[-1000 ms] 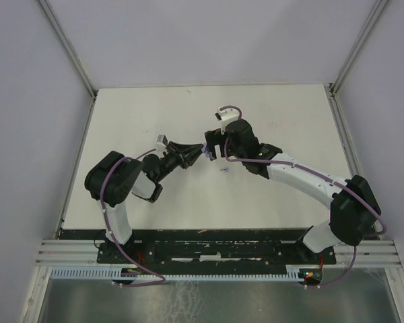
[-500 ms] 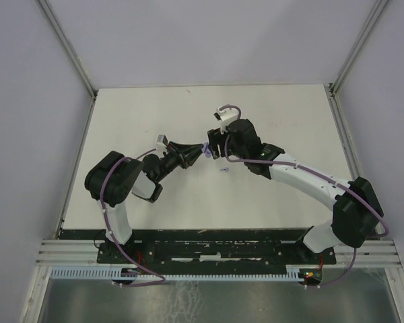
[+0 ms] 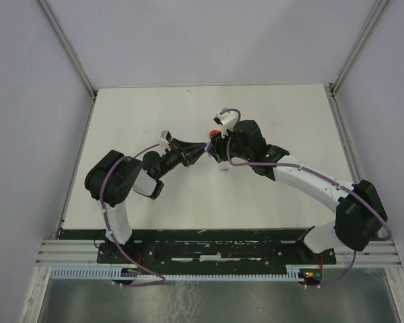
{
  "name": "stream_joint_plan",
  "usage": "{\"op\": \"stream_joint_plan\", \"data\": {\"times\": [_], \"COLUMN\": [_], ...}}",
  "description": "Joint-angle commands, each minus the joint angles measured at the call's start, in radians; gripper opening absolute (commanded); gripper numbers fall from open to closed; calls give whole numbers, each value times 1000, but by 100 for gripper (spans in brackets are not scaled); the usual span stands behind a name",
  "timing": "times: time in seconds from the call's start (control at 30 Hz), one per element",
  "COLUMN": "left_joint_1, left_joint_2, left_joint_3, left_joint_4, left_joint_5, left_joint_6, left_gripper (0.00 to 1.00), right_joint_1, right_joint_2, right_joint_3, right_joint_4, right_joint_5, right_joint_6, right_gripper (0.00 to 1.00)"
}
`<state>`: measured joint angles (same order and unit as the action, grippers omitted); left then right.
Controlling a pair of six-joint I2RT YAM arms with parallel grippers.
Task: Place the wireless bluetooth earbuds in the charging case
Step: Pick up the earbud from the charging case.
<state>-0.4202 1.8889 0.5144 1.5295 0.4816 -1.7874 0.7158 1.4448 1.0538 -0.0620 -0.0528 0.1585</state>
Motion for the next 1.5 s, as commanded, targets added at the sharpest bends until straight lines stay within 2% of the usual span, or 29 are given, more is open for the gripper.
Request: {"op": "stream_joint_plan", "data": {"times": [0.0,0.2,0.3,0.93,1.47], "left_joint_1": [1,1,0,0,0], "left_joint_2": [10,9,8,-3,18], "left_joint_3": [28,28,29,27,25], "left_joint_4": [200,201,200,201,200], "left_joint_5": [37,36,35,35,29], "left_joint_6": [-10,-11,-13,-14,-14], "left_gripper": [3,3,3,3,3], "right_joint_1": [-3,-2,-2,-3,-3], "right_joint_2": [-21,-11,-11,24,-5], "right_joint_3": [16,22,21,21,18], "right_joint_4": [47,36,37,26,32], "right_joint_5": [-43,-55,-54,-79,-72], "right_joint_6": [-29,-29,-29,-24,-34], "right_gripper": [56,44,42,40,20]}}
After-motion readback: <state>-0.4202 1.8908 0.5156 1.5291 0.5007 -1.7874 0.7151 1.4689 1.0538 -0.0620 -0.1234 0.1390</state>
